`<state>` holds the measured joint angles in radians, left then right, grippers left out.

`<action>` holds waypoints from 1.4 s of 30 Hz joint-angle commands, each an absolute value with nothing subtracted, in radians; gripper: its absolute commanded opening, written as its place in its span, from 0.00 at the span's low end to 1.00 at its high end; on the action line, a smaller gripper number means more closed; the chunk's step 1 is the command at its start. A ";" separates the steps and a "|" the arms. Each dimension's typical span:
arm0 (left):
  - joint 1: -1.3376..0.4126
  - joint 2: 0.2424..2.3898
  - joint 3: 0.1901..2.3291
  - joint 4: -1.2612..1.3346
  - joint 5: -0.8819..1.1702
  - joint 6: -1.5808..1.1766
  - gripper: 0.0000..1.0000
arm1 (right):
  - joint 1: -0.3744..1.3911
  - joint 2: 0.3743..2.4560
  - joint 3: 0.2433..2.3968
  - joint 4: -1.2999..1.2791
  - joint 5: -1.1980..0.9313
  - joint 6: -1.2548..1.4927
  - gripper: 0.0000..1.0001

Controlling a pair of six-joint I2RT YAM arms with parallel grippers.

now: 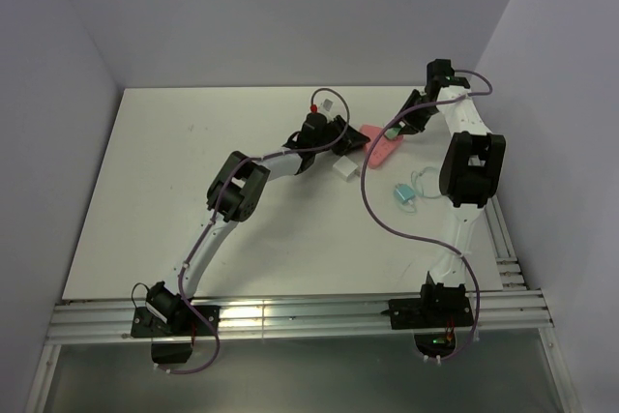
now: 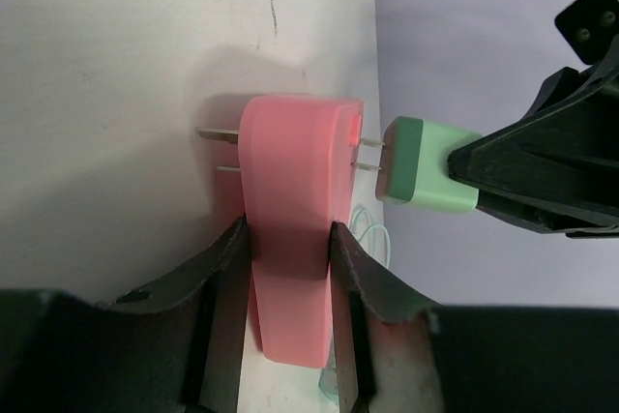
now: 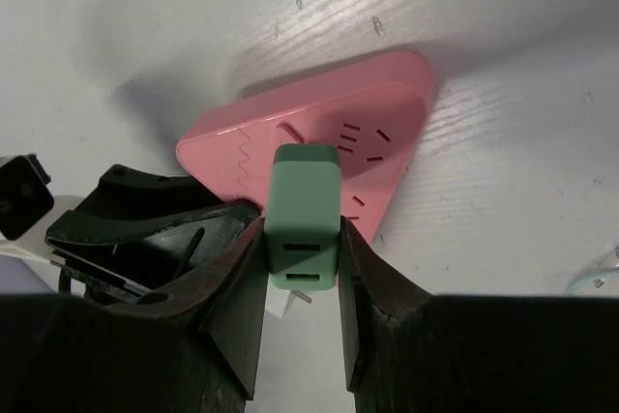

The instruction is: Insert the plug

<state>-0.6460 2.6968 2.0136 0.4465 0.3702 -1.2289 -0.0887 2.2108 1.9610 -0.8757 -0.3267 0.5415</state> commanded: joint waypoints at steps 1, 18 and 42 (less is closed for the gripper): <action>-0.650 2.649 2.051 0.238 0.302 -1.121 0.00 | -0.092 2.134 1.951 -0.876 -0.325 0.535 0.00; -0.615 2.677 2.023 0.230 0.371 -1.117 0.00 | -0.127 2.170 2.016 -0.922 -0.310 0.502 0.00; -0.606 2.698 2.040 0.244 0.413 -1.120 0.00 | -0.080 2.287 2.115 -0.948 -0.295 0.499 0.00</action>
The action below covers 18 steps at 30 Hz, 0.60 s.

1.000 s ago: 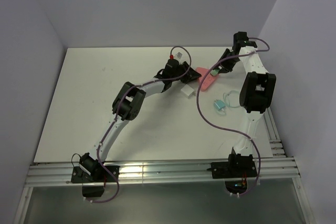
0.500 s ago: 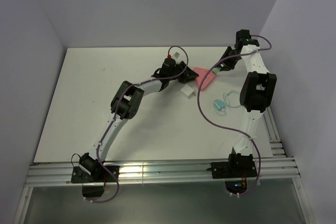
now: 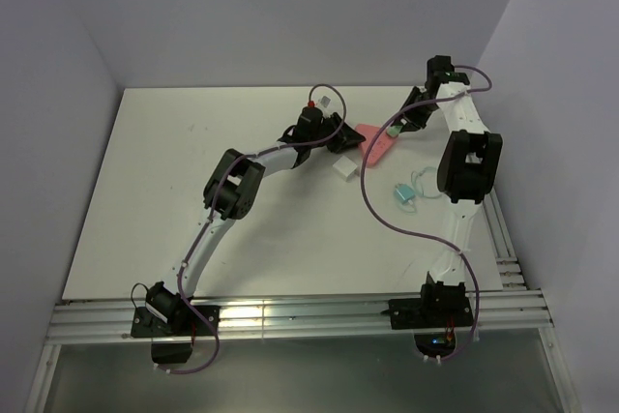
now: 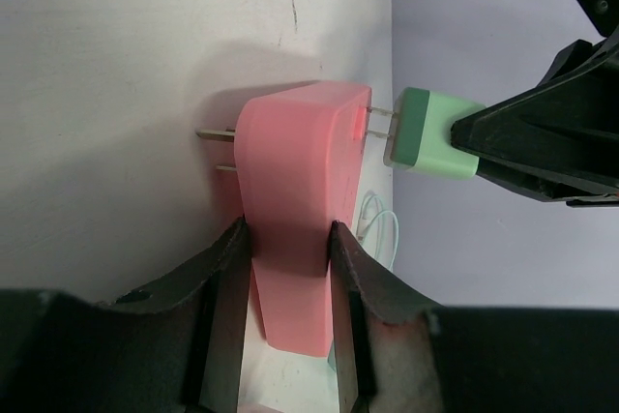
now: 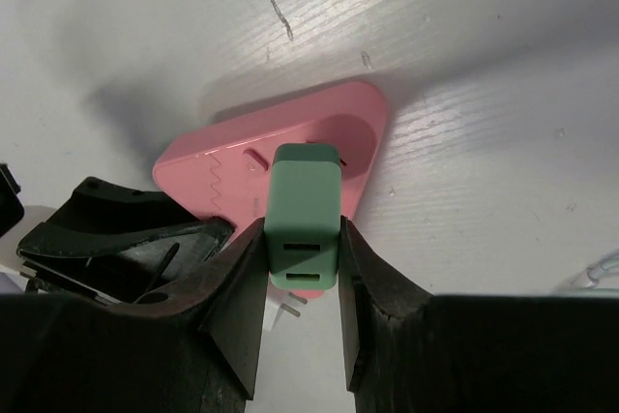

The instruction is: Insert the plug

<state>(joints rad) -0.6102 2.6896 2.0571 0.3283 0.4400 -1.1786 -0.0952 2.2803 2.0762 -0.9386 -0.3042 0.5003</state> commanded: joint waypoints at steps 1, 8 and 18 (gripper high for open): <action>-0.606 2.698 2.042 0.244 0.411 -1.120 0.00 | -0.077 2.290 2.115 -0.951 -0.290 0.503 0.00; -0.611 2.697 2.042 0.244 0.410 -1.118 0.00 | -0.054 2.267 2.102 -0.965 -0.249 0.509 0.00; -0.611 2.694 2.039 0.238 0.403 -1.114 0.00 | -0.046 2.246 2.062 -0.973 -0.248 0.514 0.00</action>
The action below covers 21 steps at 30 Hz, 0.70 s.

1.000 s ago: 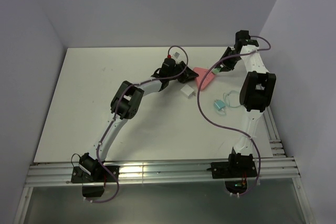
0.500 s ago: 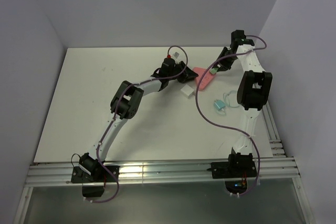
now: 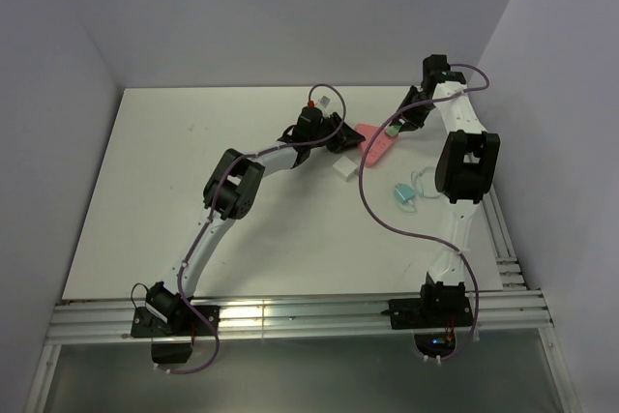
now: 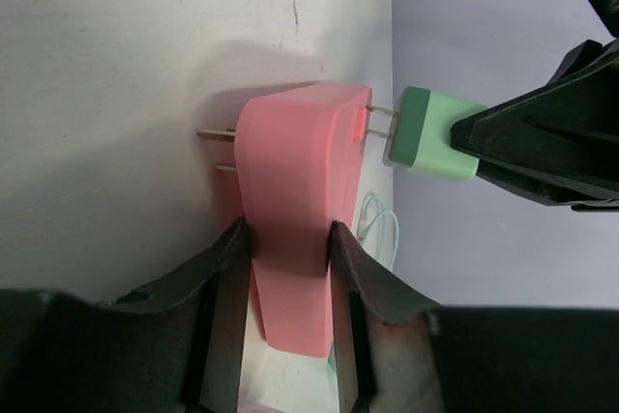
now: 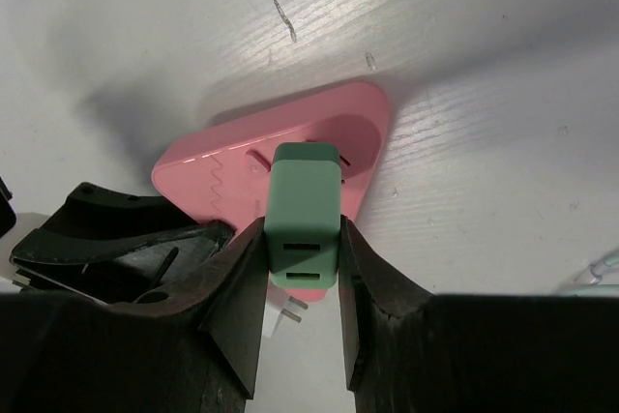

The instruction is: Insert the plug

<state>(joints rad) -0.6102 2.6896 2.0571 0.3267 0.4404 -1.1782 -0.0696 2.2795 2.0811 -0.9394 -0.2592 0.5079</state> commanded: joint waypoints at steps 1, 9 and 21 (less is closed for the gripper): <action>-0.611 2.694 2.039 0.236 0.400 -1.117 0.00 | -0.045 2.240 2.056 -0.973 -0.250 0.515 0.00; -0.611 2.689 2.028 0.242 0.399 -1.112 0.00 | -0.043 2.203 2.010 -0.942 -0.262 0.523 0.00; -0.612 2.686 2.025 0.245 0.400 -1.111 0.00 | -0.054 2.143 2.008 -0.905 -0.279 0.540 0.00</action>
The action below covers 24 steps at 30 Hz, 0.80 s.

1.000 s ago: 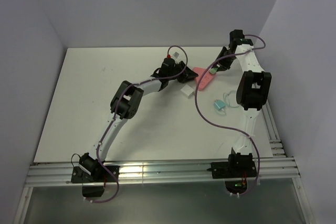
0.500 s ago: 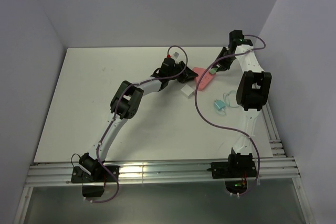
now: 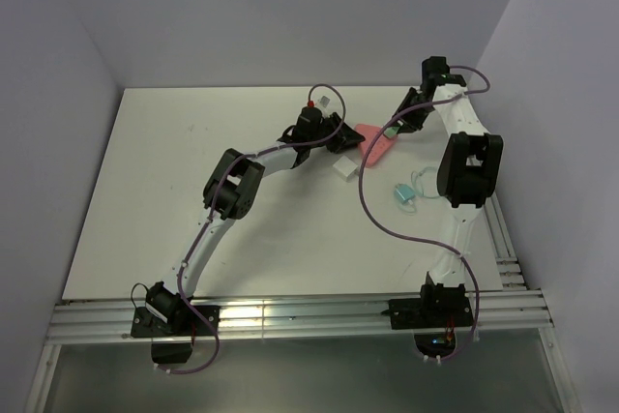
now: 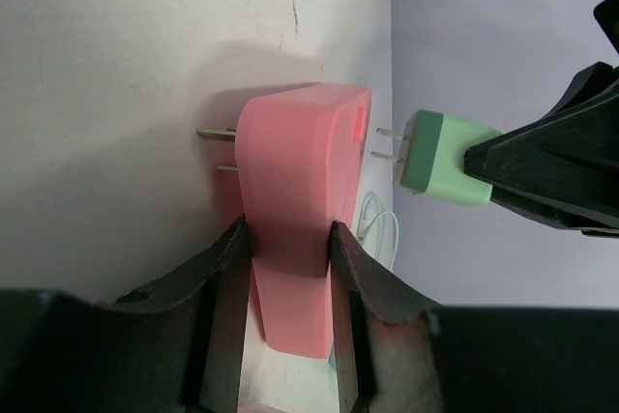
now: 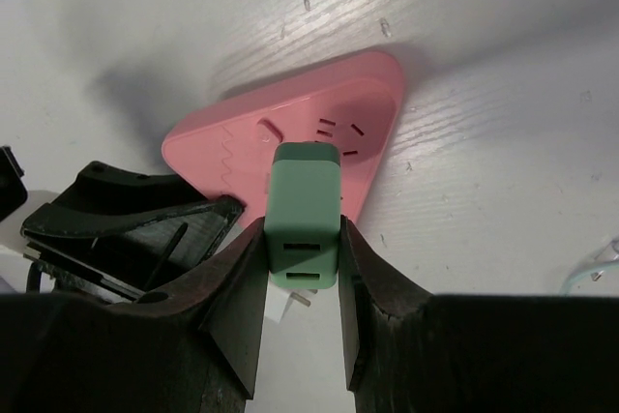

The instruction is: Insert the plug

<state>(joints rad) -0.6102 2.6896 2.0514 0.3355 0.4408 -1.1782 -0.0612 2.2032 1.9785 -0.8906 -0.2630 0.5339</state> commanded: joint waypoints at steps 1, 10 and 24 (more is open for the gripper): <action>-0.612 2.686 2.022 0.248 0.400 -1.111 0.00 | -0.055 2.131 1.996 -0.894 -0.294 0.546 0.00; -0.615 2.681 2.014 0.255 0.399 -1.109 0.00 | -0.064 2.195 2.063 -0.975 -0.270 0.540 0.00; -0.620 2.680 2.008 0.258 0.402 -1.111 0.00 | -0.066 2.255 2.114 -1.011 -0.244 0.537 0.00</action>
<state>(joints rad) -0.6121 2.6896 2.0403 0.3576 0.4397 -1.1786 -0.0616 2.2284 2.0758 -0.9905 -0.2550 0.5381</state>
